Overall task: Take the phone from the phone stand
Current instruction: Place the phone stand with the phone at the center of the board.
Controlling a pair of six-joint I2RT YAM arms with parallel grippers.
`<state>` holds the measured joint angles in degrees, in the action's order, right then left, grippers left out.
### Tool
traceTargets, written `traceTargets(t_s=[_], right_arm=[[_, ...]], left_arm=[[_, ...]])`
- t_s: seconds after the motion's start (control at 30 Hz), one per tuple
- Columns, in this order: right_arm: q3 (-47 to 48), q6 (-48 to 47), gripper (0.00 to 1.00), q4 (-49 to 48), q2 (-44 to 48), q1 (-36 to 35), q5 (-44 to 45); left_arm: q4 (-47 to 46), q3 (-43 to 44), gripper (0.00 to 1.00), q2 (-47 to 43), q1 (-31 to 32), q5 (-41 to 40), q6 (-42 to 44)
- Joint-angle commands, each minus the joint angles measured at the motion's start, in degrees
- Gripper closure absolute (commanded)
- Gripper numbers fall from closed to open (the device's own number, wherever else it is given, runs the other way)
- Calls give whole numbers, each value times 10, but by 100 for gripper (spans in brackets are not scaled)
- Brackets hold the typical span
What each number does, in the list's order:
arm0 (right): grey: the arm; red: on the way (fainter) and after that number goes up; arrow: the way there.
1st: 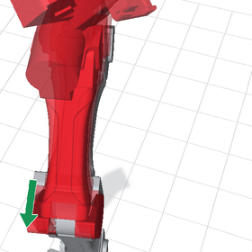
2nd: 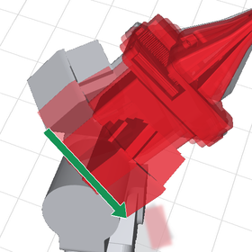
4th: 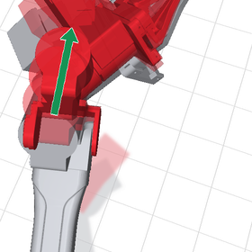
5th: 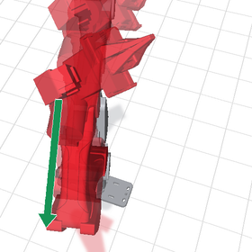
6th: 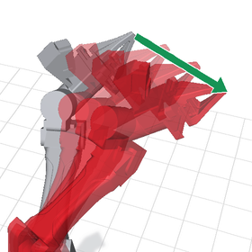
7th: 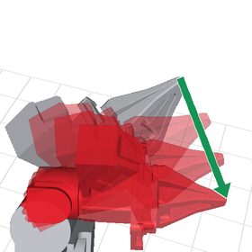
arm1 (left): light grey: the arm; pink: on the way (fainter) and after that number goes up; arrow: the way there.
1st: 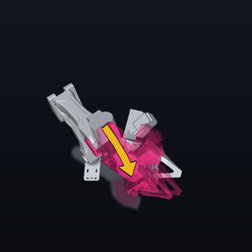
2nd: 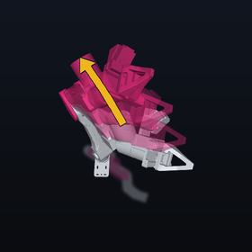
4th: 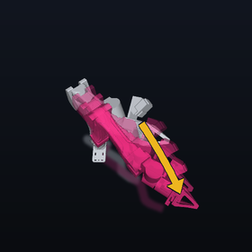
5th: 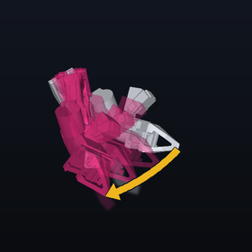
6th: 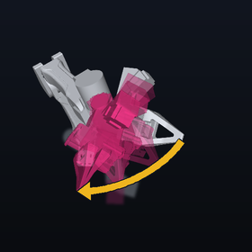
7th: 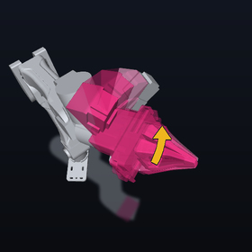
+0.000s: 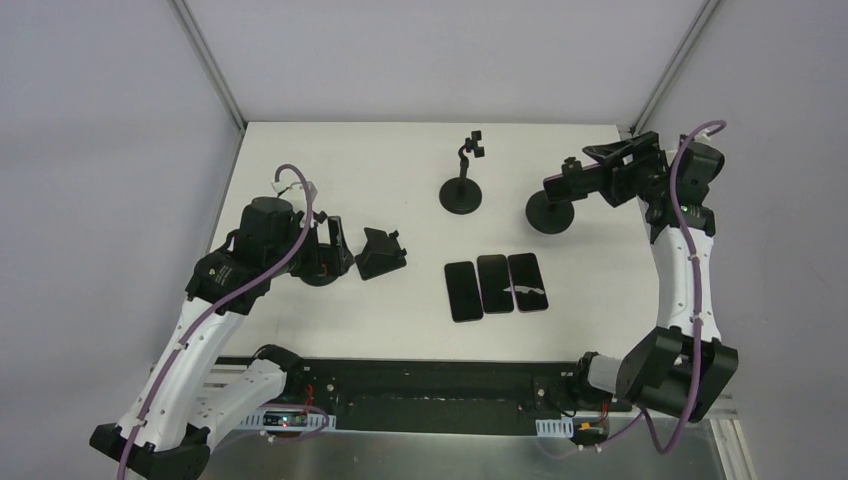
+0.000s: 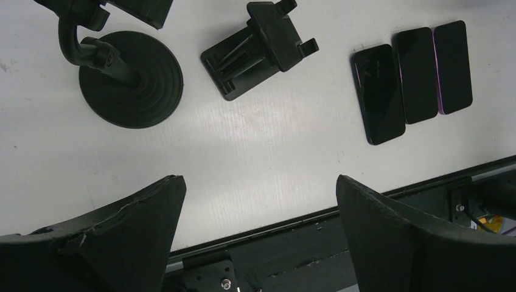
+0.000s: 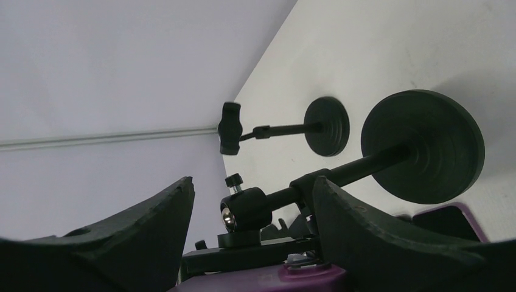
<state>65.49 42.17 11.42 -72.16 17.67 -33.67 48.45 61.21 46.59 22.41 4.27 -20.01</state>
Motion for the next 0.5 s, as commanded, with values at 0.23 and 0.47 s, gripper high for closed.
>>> traceTargets(t_s=[0.23,0.47], right_arm=[[65,29,58,7,82,-121,-42],[67,25,59,7,74,-224,-55]], left_arm=[[-24,-9,1,-2,-4,4,-10],[-33,-21,1,-6,-4,9,-18]])
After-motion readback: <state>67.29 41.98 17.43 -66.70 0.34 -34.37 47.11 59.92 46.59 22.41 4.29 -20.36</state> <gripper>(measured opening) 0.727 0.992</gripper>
